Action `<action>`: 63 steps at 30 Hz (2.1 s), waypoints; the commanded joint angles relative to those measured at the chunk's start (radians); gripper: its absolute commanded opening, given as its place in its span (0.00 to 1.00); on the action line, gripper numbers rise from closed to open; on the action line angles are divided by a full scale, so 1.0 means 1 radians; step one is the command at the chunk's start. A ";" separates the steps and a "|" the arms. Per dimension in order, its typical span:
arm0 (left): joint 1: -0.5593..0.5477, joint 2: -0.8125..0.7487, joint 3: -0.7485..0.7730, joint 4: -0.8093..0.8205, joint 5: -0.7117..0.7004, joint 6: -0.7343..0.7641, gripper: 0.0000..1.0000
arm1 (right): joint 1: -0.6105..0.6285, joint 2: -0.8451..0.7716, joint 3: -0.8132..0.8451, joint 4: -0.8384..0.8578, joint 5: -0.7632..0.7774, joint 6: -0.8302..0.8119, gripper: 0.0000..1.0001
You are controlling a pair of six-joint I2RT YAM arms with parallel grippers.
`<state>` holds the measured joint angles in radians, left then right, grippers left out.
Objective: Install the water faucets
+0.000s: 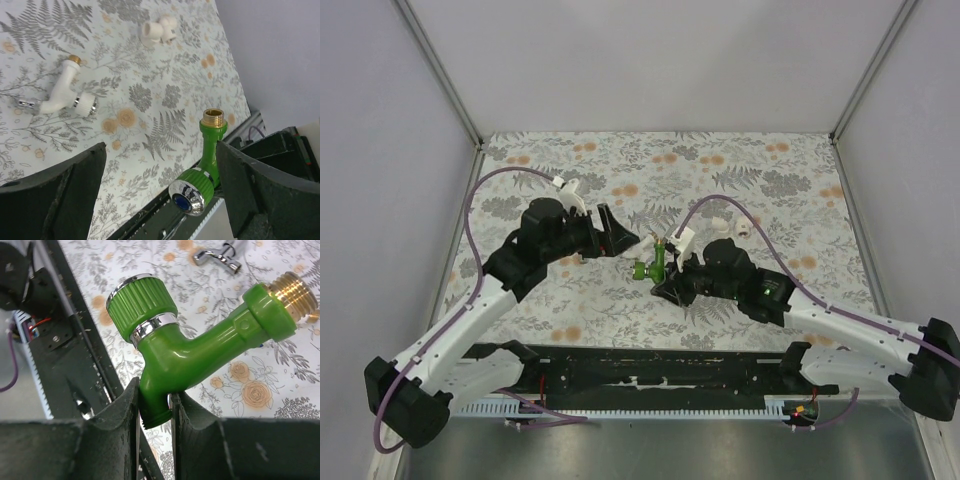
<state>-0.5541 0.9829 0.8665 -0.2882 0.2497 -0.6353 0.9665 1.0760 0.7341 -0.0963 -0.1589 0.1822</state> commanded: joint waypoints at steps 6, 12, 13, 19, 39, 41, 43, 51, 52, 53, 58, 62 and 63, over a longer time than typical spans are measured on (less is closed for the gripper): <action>0.010 0.108 0.045 0.078 0.474 -0.003 0.92 | 0.001 -0.068 0.109 -0.154 -0.221 -0.216 0.00; 0.008 0.120 0.025 0.175 0.551 -0.067 0.90 | 0.003 -0.033 0.131 -0.166 -0.249 -0.242 0.00; 0.008 0.125 0.023 0.175 0.554 -0.070 0.90 | 0.003 -0.033 0.134 -0.166 -0.255 -0.245 0.00; -0.001 0.161 -0.003 0.199 0.548 -0.090 0.87 | 0.001 -0.025 0.142 -0.160 -0.248 -0.268 0.00; -0.012 0.135 -0.086 0.284 0.189 -0.375 0.02 | -0.011 0.024 0.192 -0.158 -0.053 -0.348 0.82; -0.010 0.145 -0.089 0.282 0.139 -0.443 0.02 | -0.011 0.007 0.194 -0.157 0.005 -0.371 0.90; -0.013 0.161 -0.084 0.314 0.115 -0.486 0.02 | -0.012 -0.008 0.194 -0.143 0.070 -0.371 0.93; -0.012 0.151 -0.152 0.426 0.022 -0.628 0.02 | -0.012 -0.033 0.206 -0.115 0.130 -0.231 0.96; -0.012 0.139 -0.167 0.431 0.007 -0.651 0.02 | -0.011 -0.042 0.206 -0.118 0.145 -0.224 0.96; -0.012 0.125 -0.182 0.451 -0.007 -0.668 0.02 | -0.015 -0.054 0.206 -0.125 0.153 -0.208 0.97; -0.013 0.033 -0.257 0.569 -0.079 -0.714 0.02 | -0.077 -0.091 0.209 -0.123 0.173 -0.006 0.97; -0.013 -0.024 -0.250 0.505 -0.135 -0.745 0.02 | -0.115 -0.105 0.197 -0.085 0.142 0.063 0.98; -0.013 -0.027 -0.238 0.471 -0.144 -0.748 0.02 | -0.117 -0.109 0.197 -0.082 0.153 0.039 0.98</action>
<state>-0.5652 1.0073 0.5957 0.1604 0.1925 -1.3087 0.8623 0.9924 0.9005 -0.2417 -0.0116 0.1467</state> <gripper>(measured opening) 0.340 0.975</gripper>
